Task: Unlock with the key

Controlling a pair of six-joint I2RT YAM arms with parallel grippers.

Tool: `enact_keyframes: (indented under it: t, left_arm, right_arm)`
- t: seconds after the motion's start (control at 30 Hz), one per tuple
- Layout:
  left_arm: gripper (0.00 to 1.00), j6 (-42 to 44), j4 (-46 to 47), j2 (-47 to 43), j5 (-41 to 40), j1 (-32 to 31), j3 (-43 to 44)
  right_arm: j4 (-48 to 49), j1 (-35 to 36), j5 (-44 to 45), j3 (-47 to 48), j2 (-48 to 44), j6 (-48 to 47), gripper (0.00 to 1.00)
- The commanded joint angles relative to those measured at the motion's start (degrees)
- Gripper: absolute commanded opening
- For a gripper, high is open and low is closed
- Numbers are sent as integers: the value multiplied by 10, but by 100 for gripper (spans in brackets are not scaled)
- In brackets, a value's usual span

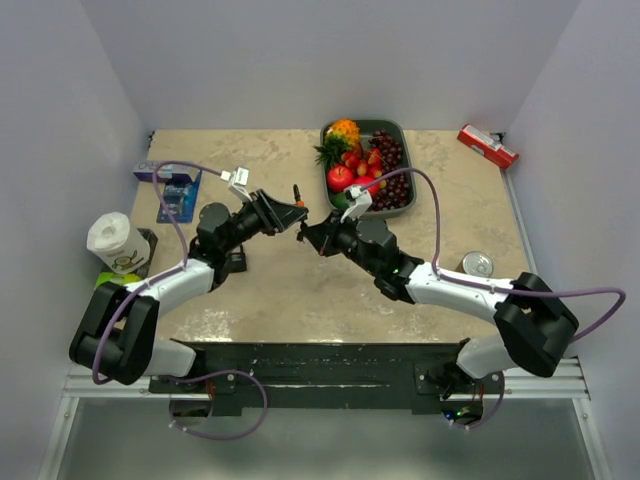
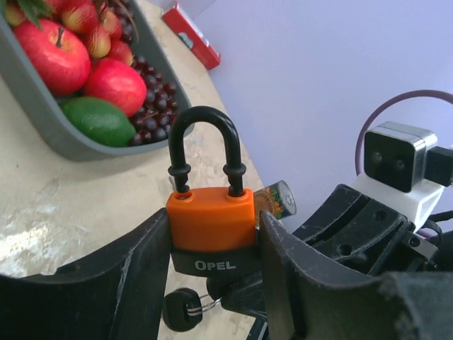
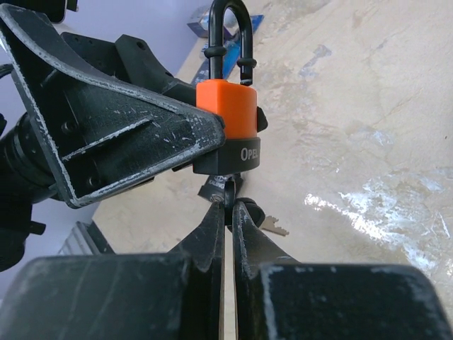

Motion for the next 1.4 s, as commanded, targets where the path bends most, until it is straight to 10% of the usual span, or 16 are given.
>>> enact_keyframes:
  t: [0.0,0.47,0.63,0.87,1.13,1.37]
  left_arm:
    - [0,5,51,-6,91,-17,15]
    - [0,30,29,-10,98,-22,33]
    - [0,44,-5,-23,92,20,41]
    - [0,73,-25,-14,129,46,71]
    - [0,243,-192,-54,179,32,132]
    - [0,256,-139,-127,382,21,74]
  right_arm:
    - [76,-33,34,0,-29,20,0]
    - [28,-42,36,9,-57,-8,1]
    - [3,-43,-9,-15,-76,-30,48]
    - [-43,-45,-37,-68,-182,-29,74]
    - [-248,-55,-44,53,-255,-93,80]
    - [-250,-56,-222,118,-241,-189,81]
